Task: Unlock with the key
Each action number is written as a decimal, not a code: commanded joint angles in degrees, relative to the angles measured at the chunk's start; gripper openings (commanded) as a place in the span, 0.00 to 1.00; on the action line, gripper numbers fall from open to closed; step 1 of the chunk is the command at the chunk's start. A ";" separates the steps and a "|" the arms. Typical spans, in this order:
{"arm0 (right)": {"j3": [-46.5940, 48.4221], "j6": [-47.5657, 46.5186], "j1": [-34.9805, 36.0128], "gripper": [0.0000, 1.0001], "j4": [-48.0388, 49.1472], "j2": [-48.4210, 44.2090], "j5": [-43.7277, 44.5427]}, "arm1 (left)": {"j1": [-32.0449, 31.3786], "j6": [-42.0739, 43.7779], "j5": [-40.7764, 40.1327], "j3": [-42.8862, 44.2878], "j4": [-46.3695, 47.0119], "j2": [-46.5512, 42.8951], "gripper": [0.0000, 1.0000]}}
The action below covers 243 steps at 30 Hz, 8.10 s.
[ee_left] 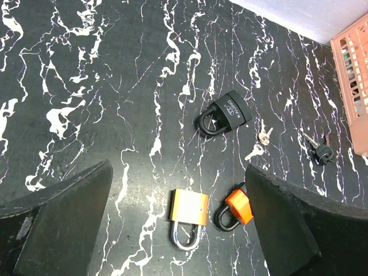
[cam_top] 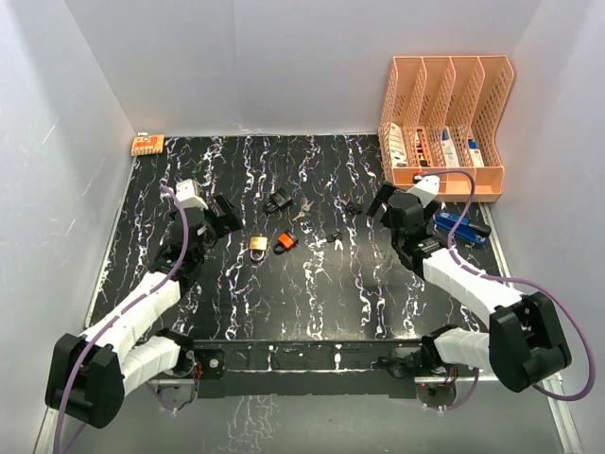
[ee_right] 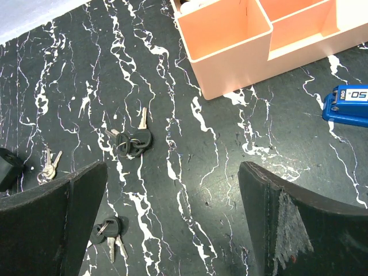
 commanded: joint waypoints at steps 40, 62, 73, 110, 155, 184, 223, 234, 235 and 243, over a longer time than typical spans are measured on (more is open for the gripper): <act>37.18 -11.93 -0.05 0.70 -14.09 41.70 -13.96 | -0.21 1.41 4.01 -1.97 1.94 -3.14 0.98; 38.75 -12.00 -0.05 0.53 -14.67 44.93 -12.78 | -0.28 2.85 3.23 -1.79 2.79 -0.59 0.98; 35.40 -12.55 0.00 0.54 -10.87 41.08 -14.50 | -0.23 2.76 3.30 -1.70 3.32 0.64 0.99; 27.64 -17.08 0.57 0.00 -0.90 32.05 -34.79 | -0.25 4.45 13.36 -3.77 11.41 0.49 0.92; 17.73 -32.84 4.94 0.00 -3.48 14.82 -61.13 | -0.30 15.61 53.35 4.30 22.79 19.97 0.98; 20.31 -38.70 8.33 0.00 -7.82 18.82 -61.39 | -0.37 27.78 68.32 11.89 22.06 30.55 0.86; 23.12 -41.82 8.74 0.00 -9.48 18.65 -67.21 | -5.23 29.21 64.42 13.91 20.09 34.53 0.33; 23.67 -42.57 8.74 0.00 -10.07 19.54 -67.09 | -5.74 29.60 66.82 13.64 20.67 34.79 0.17; 23.81 -42.57 8.74 0.00 -10.13 19.67 -67.00 | -5.82 29.53 67.00 13.52 20.77 34.67 0.15; 24.94 -42.24 8.73 0.00 -10.12 21.35 -66.73 | -6.09 28.92 68.16 12.80 22.70 34.66 0.05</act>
